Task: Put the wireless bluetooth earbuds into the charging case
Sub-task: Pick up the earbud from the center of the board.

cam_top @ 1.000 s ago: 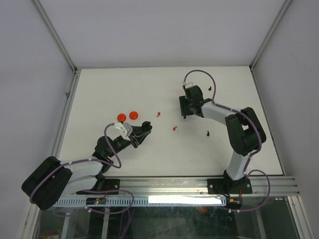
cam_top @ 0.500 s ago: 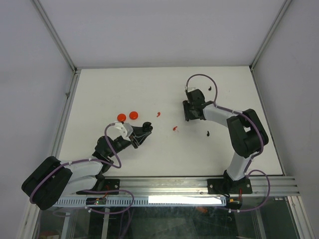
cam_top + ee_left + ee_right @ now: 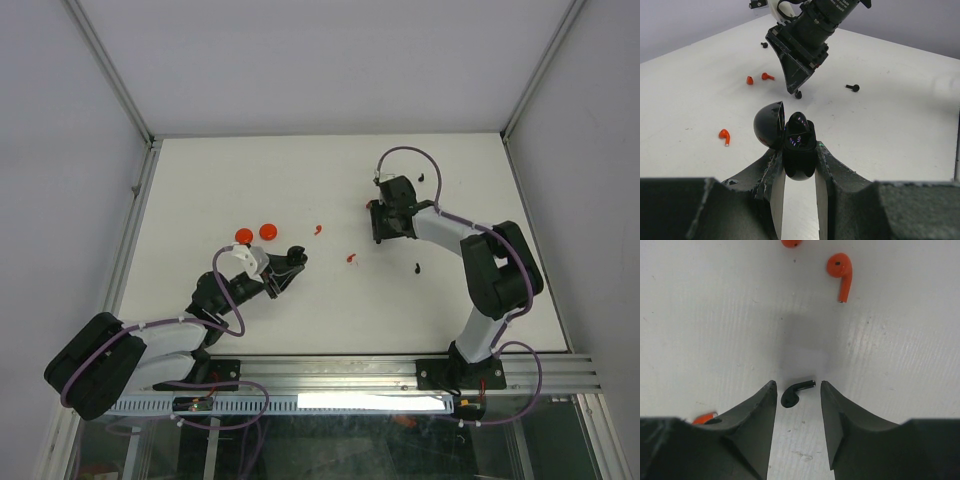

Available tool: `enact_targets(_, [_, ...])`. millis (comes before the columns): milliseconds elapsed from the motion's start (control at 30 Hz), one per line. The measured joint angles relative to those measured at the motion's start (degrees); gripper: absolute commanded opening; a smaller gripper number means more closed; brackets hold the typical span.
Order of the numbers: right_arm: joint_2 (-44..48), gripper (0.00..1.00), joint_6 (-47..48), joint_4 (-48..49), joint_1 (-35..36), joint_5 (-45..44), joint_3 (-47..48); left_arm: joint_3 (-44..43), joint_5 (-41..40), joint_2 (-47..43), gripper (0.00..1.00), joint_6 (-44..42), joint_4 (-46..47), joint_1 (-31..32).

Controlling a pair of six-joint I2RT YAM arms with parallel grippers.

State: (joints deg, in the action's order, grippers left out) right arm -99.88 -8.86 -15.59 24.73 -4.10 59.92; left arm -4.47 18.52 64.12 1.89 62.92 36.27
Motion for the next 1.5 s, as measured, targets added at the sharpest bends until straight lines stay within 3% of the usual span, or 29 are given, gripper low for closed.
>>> enact_targets(933, [-3.45,0.48,2.16,-2.29,-0.55,6.38,3.17,-0.87,1.57,0.83,0.0,0.02,-1.29,0.0])
enact_targets(1500, [1.49,0.45,0.37,-5.99,-0.48,7.5,-1.55,-1.18,2.71,2.27,0.0,0.22,-1.29,0.0])
